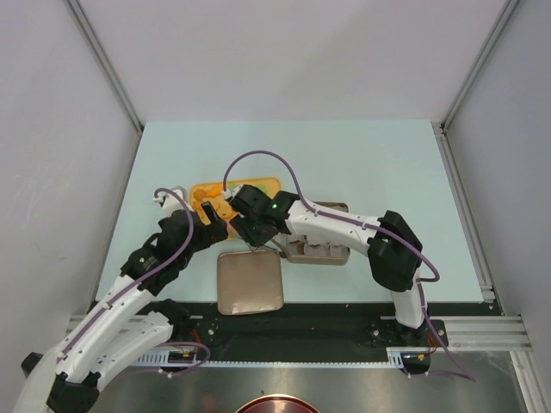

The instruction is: Pack the cookies

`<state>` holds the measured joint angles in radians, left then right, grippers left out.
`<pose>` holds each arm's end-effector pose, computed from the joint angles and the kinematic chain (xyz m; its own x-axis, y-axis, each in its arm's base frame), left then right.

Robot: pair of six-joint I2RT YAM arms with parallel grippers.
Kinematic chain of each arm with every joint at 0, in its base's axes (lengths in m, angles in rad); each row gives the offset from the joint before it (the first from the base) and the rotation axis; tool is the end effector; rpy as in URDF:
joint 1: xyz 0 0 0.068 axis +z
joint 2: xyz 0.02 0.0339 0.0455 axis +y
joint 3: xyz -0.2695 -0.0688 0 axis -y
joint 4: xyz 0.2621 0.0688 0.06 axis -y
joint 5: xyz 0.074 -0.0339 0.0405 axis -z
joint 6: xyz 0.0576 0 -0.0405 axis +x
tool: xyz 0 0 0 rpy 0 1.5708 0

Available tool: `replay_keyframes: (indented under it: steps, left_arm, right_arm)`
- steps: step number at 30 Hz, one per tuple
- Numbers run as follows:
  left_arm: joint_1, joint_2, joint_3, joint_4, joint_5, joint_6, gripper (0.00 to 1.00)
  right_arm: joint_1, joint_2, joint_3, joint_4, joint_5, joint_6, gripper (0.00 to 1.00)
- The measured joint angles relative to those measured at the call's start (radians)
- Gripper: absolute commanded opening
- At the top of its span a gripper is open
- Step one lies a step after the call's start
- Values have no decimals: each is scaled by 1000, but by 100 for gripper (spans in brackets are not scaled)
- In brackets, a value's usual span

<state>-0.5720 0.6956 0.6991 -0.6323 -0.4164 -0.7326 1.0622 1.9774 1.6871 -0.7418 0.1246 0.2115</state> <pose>0.1618 -0.0765 0.2726 -0.5148 -0.3960 -0.7603 -0.1672 0.9163 -0.3640 0.2313 0.4002 0.2309 -0.5841 -0.6199 -0.5240 -0.7292 0.6842 0.0034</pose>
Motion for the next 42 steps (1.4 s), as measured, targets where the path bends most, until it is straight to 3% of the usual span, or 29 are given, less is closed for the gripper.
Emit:
replay_keyframes:
  steps: [6,14,25,34,42]
  left_arm:
    - [0,0,-4,2,0,-1,98]
    - [0,6,-15,2,1,-1,98]
    - [0,6,-15,1,1,-1,98]
    - [0,2,-15,1,0,-1,98]
    - [0,23,-15,12,9,-1,98]
  right_arm:
    - [3,0,-8,-18,2,9,57]
    - [3,0,-21,-37,3,26,40]
    - [1,-35,-18,-72,45,28,39]
    - [-84,-276,-8,-126,103,27,39]
    - [-265,-597,-192,-135,135,40,38]
